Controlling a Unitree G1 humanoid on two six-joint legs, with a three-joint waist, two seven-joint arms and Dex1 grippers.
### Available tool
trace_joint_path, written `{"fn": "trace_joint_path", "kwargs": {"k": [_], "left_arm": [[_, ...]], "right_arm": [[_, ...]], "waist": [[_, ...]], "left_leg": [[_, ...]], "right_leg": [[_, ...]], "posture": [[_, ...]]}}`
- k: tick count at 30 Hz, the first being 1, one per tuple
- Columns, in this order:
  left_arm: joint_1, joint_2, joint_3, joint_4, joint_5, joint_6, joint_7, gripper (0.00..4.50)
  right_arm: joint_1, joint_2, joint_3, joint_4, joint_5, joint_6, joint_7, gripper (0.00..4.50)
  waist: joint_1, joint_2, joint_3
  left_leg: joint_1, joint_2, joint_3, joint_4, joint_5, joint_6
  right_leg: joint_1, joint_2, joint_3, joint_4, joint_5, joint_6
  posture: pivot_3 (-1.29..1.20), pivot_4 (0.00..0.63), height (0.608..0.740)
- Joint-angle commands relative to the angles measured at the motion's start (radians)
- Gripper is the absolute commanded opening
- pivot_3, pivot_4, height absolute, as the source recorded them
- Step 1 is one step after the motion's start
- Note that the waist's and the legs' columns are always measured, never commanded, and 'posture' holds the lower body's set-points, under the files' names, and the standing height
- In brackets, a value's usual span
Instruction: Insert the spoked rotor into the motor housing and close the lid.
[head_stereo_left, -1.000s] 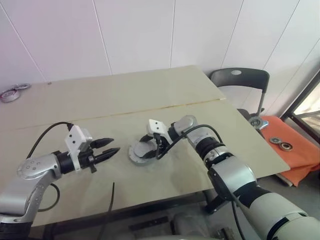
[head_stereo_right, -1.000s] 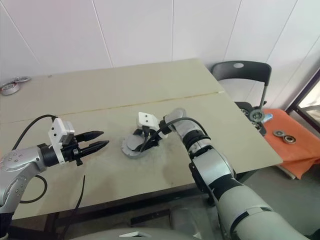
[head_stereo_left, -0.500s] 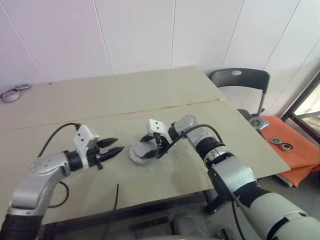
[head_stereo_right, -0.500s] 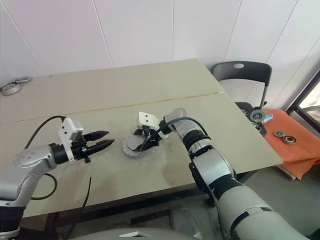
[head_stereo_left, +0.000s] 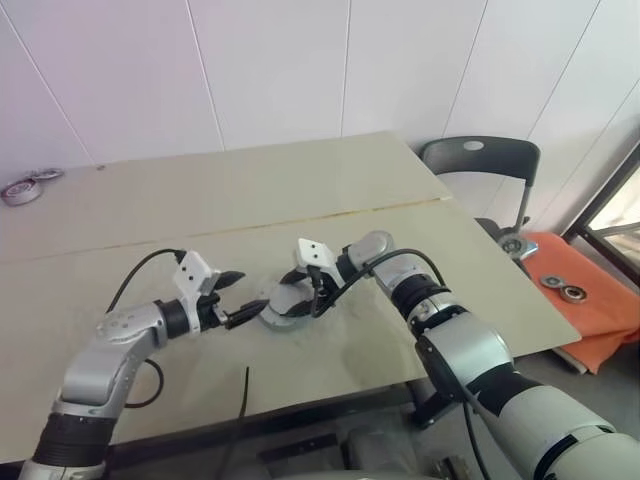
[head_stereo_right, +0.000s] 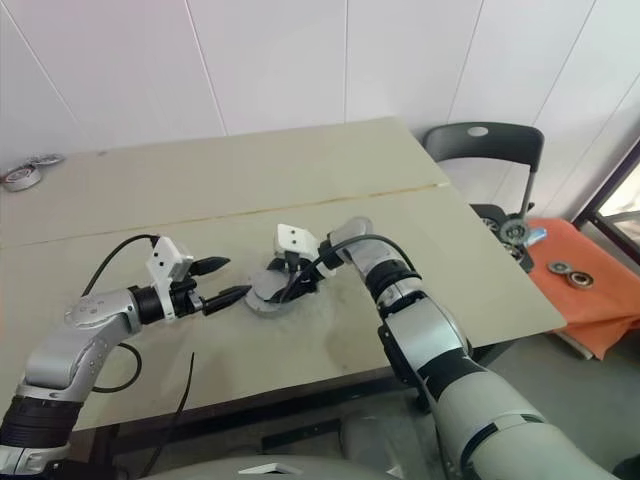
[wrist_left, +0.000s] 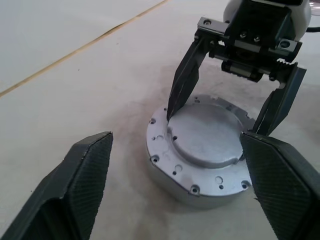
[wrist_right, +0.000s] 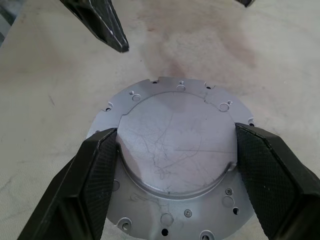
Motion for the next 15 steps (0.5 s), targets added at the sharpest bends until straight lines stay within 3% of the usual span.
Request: {"fn": "trace_joint_path", "kwargs": {"k": [1,5,8,13,15], "left_arm": [[-0.03,-0.014,-0.005,0.001,0.008,-0.008,0.009,4.3],[-0.038,-0.025,0.001,0.008,0.018,-0.027,0.02,4.3],[-0.046,-0.036,0.02,0.027,0.022,-0.039,0.035,3.76],[-0.049,-0.03,0.002,0.019,0.013,0.001,0.023,2.11],[-0.058,-0.041,-0.005,0.021,0.013,0.011,0.029,2.11]], "right_arm": [[0.049,0.0,0.067,0.041,-0.072,0.024,-0.024,3.26],[0.051,-0.002,0.067,0.042,-0.073,0.024,-0.029,3.26],[0.053,-0.003,0.068,0.042,-0.073,0.024,-0.03,3.26],[0.058,-0.003,0.07,0.041,-0.075,0.024,-0.03,3.26],[0.06,-0.004,0.071,0.042,-0.076,0.023,-0.032,3.26]], "waist": [[0.0,0.0,0.0],[0.0,0.0,0.0],[0.0,0.0,0.0],[0.0,0.0,0.0],[0.0,0.0,0.0]], "left_leg": [[0.0,0.0,0.0,0.0,0.0,0.0],[0.001,0.0,0.0,0.0,0.0,0.0],[0.001,0.0,0.0,0.0,0.0,0.0],[0.003,0.0,0.0,0.0,0.0,0.0],[0.004,0.0,0.0,0.0,0.0,0.0]], "right_leg": [[0.0,0.0,0.0,0.0,0.0,0.0],[0.001,0.0,0.0,0.0,0.0,0.0],[0.002,0.0,0.0,0.0,0.0,0.0],[0.003,0.0,0.0,0.0,0.0,0.0],[0.004,0.0,0.0,0.0,0.0,0.0]], "posture": [[0.0,0.0,0.74],[0.0,0.0,0.74],[0.0,0.0,0.74],[0.0,0.0,0.74],[0.0,0.0,0.74]]}}
